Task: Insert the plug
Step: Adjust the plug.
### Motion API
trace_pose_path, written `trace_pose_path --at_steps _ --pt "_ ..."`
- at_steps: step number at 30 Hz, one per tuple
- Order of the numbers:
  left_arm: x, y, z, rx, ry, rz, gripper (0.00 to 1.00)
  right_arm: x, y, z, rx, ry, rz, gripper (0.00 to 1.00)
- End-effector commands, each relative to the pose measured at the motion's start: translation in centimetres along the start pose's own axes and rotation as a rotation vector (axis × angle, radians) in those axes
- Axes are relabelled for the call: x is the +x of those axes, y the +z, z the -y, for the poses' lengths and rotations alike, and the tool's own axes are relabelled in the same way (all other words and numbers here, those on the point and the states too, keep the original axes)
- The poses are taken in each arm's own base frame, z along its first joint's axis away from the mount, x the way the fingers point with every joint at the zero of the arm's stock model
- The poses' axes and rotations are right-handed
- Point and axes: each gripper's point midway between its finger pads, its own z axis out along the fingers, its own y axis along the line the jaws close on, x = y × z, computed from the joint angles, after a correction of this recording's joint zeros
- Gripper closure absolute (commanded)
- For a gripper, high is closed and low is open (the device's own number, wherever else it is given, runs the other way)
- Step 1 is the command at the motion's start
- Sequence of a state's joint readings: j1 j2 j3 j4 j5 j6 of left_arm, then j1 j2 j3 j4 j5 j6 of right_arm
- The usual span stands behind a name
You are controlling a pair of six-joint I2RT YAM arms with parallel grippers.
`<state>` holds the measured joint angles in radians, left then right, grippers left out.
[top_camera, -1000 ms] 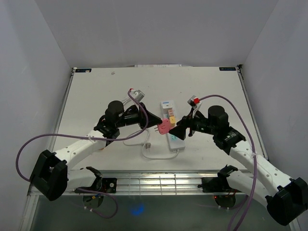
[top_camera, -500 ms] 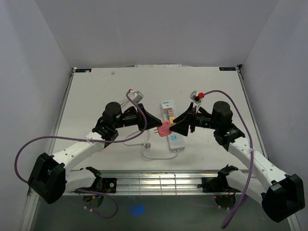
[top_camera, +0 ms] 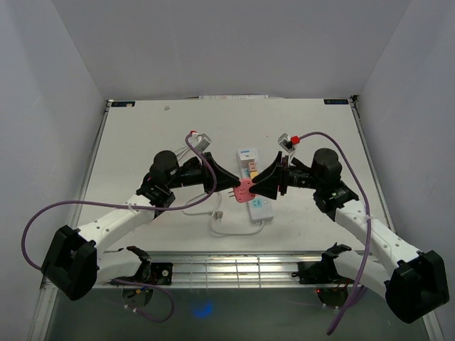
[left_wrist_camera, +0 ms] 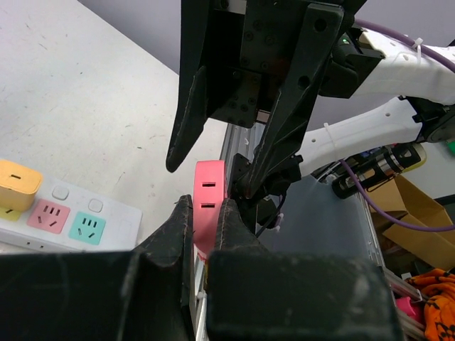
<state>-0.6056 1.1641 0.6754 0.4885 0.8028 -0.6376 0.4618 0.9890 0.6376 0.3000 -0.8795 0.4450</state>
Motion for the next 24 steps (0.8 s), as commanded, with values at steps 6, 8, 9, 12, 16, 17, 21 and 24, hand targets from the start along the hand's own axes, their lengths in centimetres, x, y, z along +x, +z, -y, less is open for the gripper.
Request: trace_pose_path --at_steps 6,8,9,12,16,17,21,24 --pt "-0.32 0.13 0.89 0.054 0.003 0.006 1.00 0.33 0.68 -0.81 -0.060 -0.013 0.001 0.49" --pt "-0.25 0.18 0.95 0.061 0.002 0.004 1.00 0.36 0.78 -0.86 -0.065 -0.010 0.001 0.54" --pt "-0.17 0.20 0.90 0.062 -0.002 0.002 1.00 0.33 0.82 -1.03 -0.072 -0.013 0.001 0.55" --pt "-0.01 0.31 0.86 0.070 -0.013 -0.002 1.00 0.25 0.88 -1.27 -0.084 -0.011 0.007 0.60" --pt "0.12 0.34 0.96 0.082 -0.020 -0.005 1.00 0.05 0.88 -1.47 -0.091 -0.011 0.011 0.63" --pt "0.06 0.32 1.03 0.085 -0.017 -0.002 1.00 0.16 0.92 -1.45 -0.092 -0.009 0.009 0.64" --pt "0.08 0.26 1.15 0.089 -0.015 -0.001 1.00 0.06 0.88 -1.50 -0.093 -0.006 0.014 0.57" --pt "-0.01 0.21 1.31 0.093 -0.010 0.001 1.00 0.08 0.90 -1.60 -0.097 0.002 0.016 0.57"
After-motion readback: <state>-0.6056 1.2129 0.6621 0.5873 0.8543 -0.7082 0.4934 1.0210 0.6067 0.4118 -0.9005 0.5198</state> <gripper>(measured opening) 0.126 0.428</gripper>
